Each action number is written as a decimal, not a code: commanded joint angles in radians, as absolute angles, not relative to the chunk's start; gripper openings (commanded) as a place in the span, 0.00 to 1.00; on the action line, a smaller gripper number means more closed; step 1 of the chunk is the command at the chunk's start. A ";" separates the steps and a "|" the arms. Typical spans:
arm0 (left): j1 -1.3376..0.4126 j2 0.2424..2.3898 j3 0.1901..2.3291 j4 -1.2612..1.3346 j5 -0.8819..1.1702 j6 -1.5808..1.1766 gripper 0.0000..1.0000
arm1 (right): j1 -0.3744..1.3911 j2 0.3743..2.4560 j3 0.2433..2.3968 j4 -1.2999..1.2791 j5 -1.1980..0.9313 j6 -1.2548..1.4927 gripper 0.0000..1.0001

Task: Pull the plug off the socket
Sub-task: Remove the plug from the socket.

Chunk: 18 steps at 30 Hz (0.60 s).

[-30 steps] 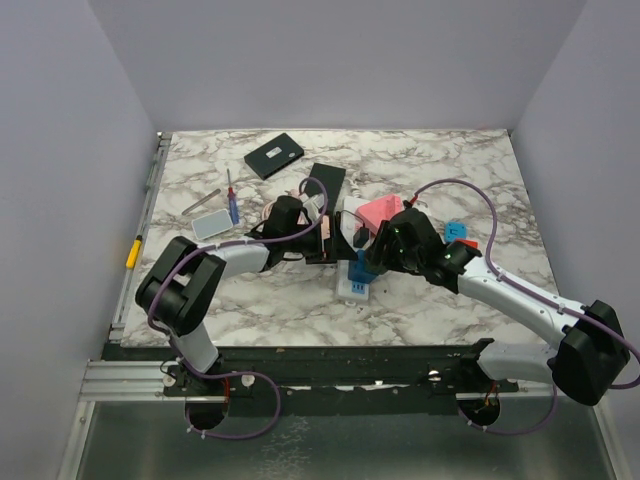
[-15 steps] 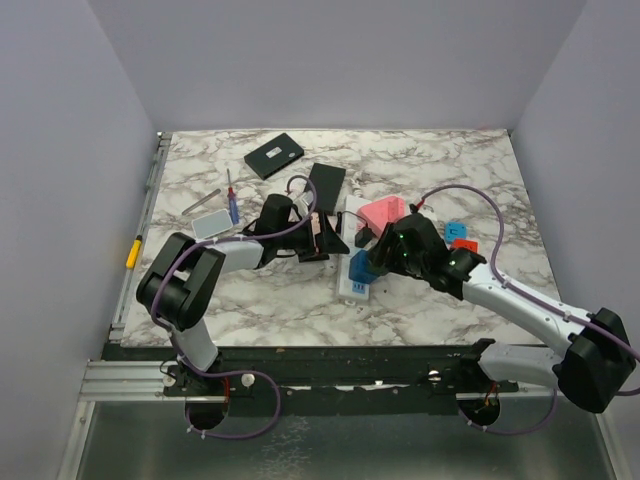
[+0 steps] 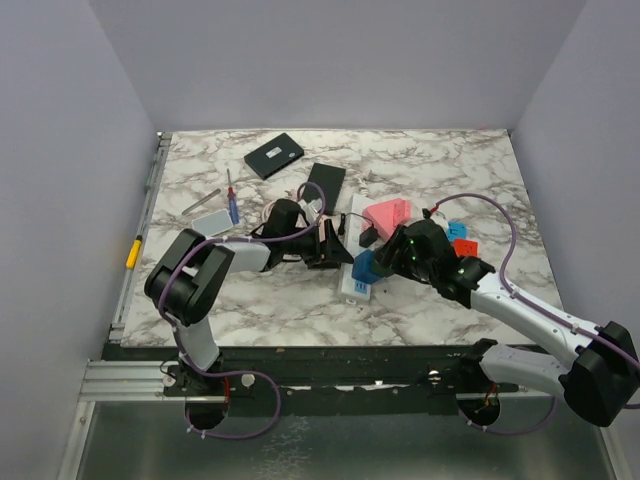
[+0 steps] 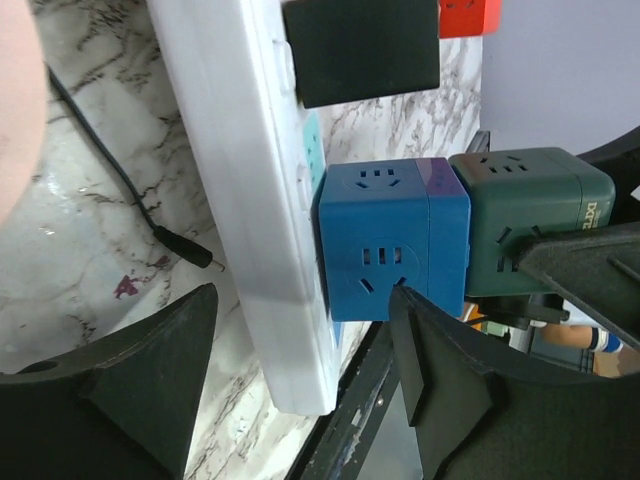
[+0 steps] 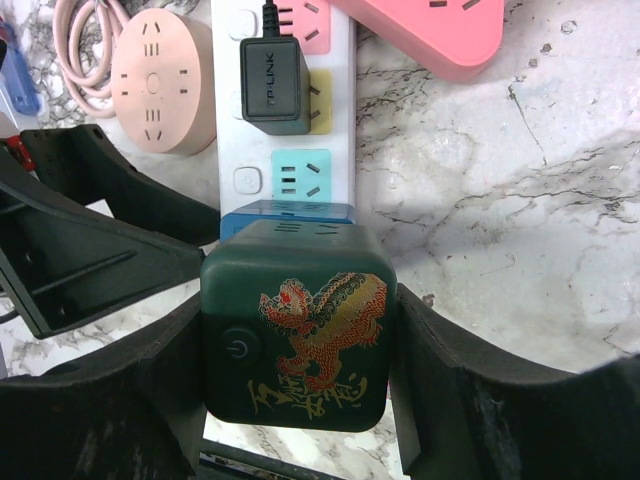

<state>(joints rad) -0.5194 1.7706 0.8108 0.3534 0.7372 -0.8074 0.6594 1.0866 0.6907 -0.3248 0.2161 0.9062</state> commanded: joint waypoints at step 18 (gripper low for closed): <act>-0.571 1.849 0.807 0.384 0.763 -0.828 0.49 | 0.641 1.111 0.726 -0.325 0.239 0.884 0.00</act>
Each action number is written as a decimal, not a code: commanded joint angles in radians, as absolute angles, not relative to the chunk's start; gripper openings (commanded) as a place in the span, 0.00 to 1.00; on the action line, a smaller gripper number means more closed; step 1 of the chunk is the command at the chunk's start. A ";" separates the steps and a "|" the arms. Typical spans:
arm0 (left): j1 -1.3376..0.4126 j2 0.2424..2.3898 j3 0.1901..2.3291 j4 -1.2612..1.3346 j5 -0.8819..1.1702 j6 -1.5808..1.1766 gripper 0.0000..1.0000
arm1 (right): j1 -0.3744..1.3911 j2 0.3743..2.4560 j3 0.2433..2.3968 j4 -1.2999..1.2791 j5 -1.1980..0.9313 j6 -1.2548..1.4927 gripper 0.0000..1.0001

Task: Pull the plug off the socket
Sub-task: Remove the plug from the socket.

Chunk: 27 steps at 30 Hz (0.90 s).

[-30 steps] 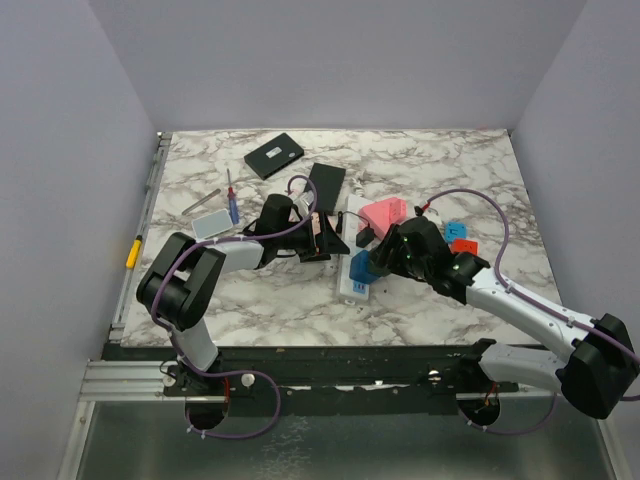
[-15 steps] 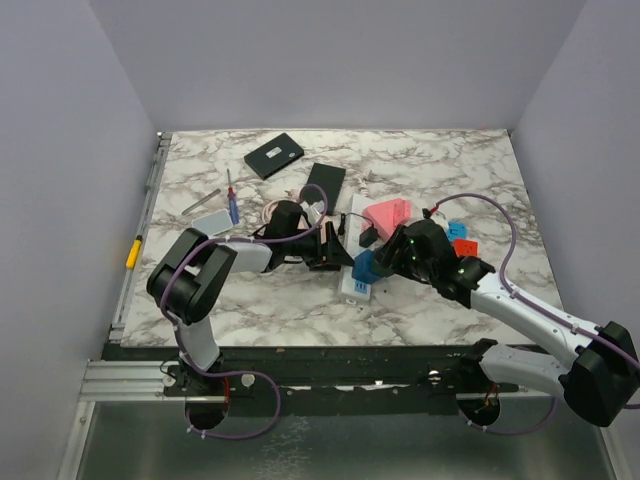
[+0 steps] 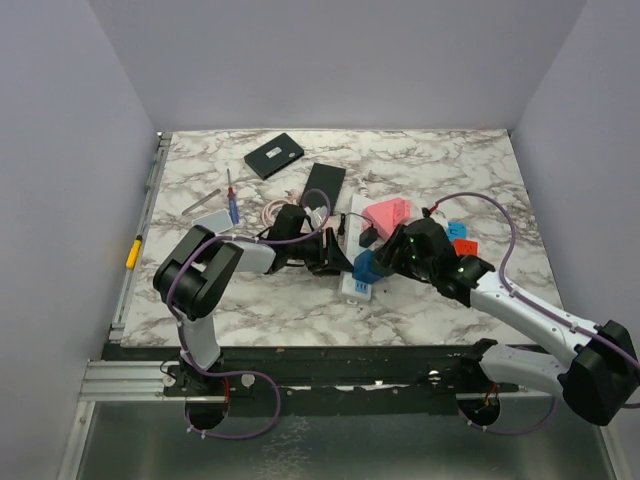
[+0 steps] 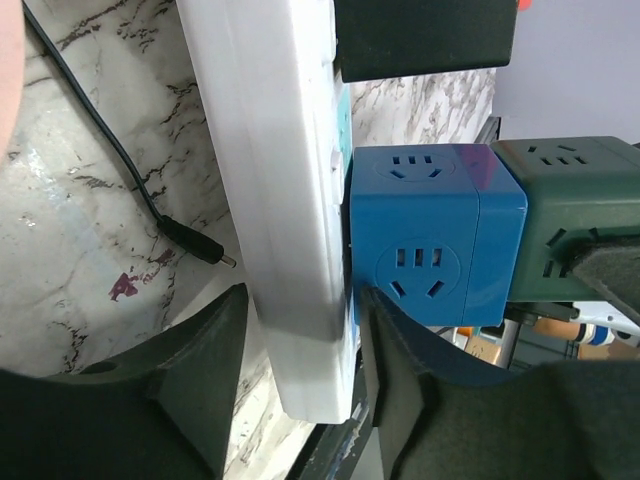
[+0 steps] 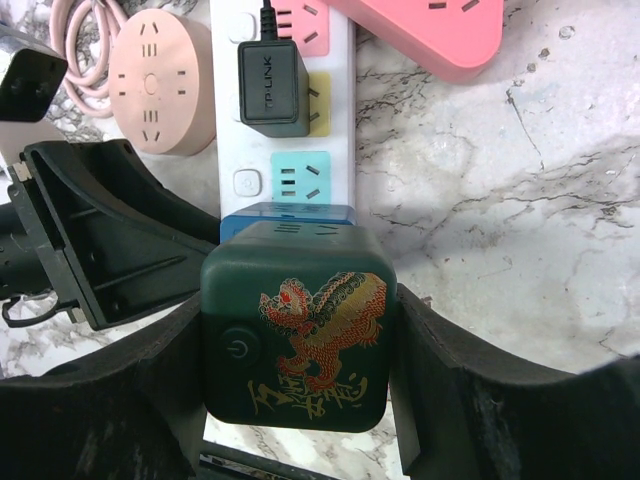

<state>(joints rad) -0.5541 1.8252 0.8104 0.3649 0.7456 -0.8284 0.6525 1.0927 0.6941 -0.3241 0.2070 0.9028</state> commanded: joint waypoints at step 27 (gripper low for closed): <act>-0.580 1.857 0.825 0.383 0.747 -0.828 0.00 | 0.842 1.351 0.999 -0.575 0.536 0.827 0.00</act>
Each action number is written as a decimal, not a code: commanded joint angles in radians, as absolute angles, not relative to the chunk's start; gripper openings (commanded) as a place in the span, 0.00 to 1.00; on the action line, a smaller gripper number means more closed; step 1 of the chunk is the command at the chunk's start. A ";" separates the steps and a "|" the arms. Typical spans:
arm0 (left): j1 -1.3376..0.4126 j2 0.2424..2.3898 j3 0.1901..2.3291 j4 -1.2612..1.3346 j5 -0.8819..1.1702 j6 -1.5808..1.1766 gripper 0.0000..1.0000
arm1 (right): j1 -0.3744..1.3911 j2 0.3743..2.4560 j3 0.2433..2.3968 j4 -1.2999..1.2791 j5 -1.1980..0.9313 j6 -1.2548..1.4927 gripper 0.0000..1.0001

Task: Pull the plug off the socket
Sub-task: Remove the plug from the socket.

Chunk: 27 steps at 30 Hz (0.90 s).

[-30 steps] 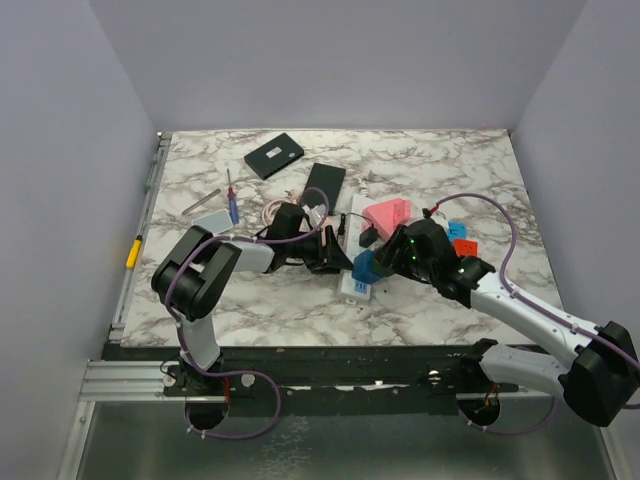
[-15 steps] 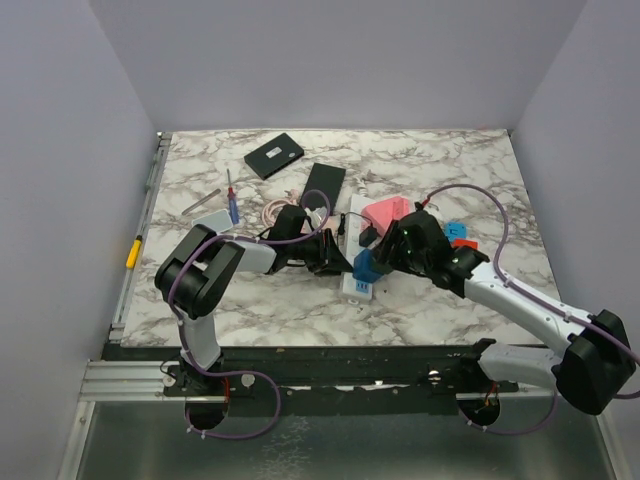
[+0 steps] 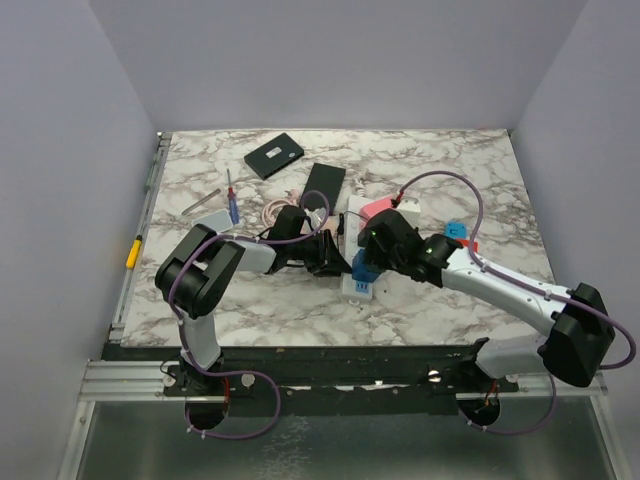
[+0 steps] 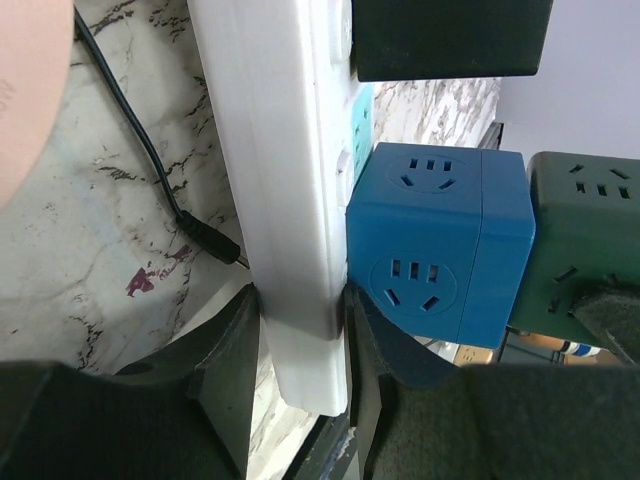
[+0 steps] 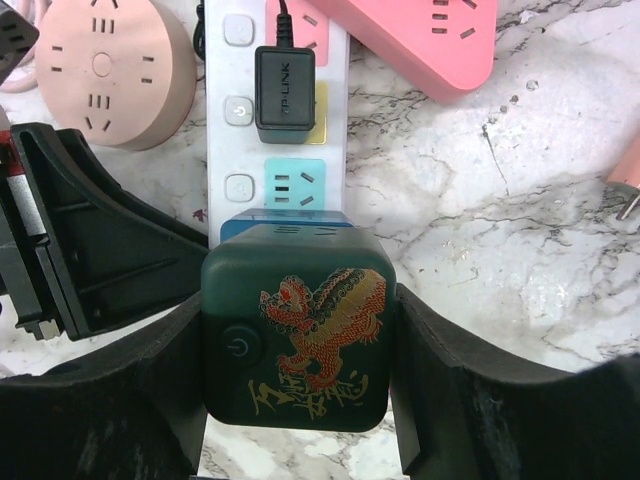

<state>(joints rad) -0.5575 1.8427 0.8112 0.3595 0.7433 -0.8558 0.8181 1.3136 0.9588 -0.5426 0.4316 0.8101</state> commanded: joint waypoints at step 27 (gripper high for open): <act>-0.580 1.856 0.846 0.287 0.697 -0.763 0.00 | 0.633 1.230 0.847 -0.315 0.034 0.816 0.00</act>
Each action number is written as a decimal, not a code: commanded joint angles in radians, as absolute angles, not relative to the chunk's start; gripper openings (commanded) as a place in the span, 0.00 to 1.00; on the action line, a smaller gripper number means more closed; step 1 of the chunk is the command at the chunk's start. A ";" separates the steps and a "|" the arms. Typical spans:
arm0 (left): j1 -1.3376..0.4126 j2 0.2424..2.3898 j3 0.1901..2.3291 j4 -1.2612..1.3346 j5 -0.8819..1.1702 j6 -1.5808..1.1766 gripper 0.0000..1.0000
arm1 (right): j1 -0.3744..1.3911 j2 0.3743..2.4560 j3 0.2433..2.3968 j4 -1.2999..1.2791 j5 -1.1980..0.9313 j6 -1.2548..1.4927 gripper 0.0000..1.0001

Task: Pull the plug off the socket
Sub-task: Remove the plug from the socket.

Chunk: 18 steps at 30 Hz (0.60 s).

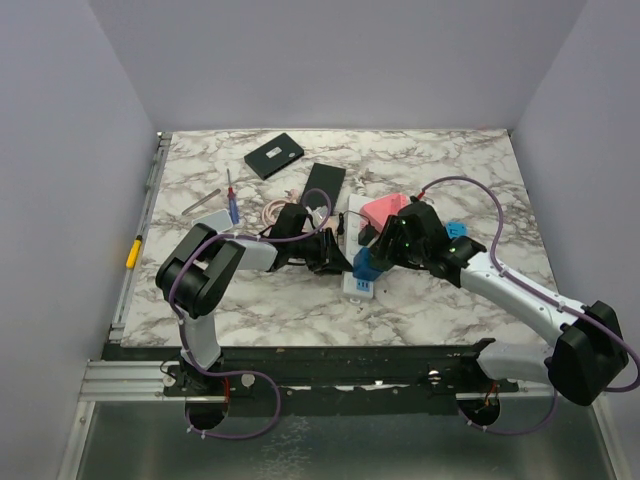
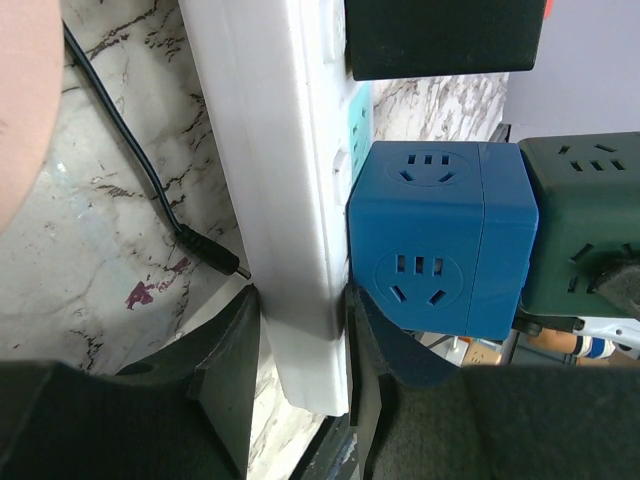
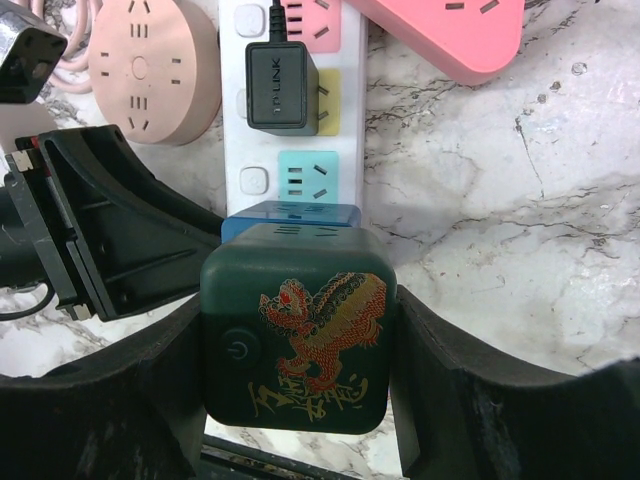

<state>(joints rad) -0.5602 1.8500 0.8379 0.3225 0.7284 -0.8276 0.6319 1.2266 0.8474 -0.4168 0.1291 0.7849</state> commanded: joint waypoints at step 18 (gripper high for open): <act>-0.580 1.874 0.862 0.256 0.680 -0.739 0.00 | 0.778 1.271 0.943 -0.464 0.401 0.748 0.00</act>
<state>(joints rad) -0.5632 1.8500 0.8436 0.2989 0.7246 -0.8158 0.7181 1.2461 0.8780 -0.4484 0.2672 0.7574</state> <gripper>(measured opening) 0.375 0.626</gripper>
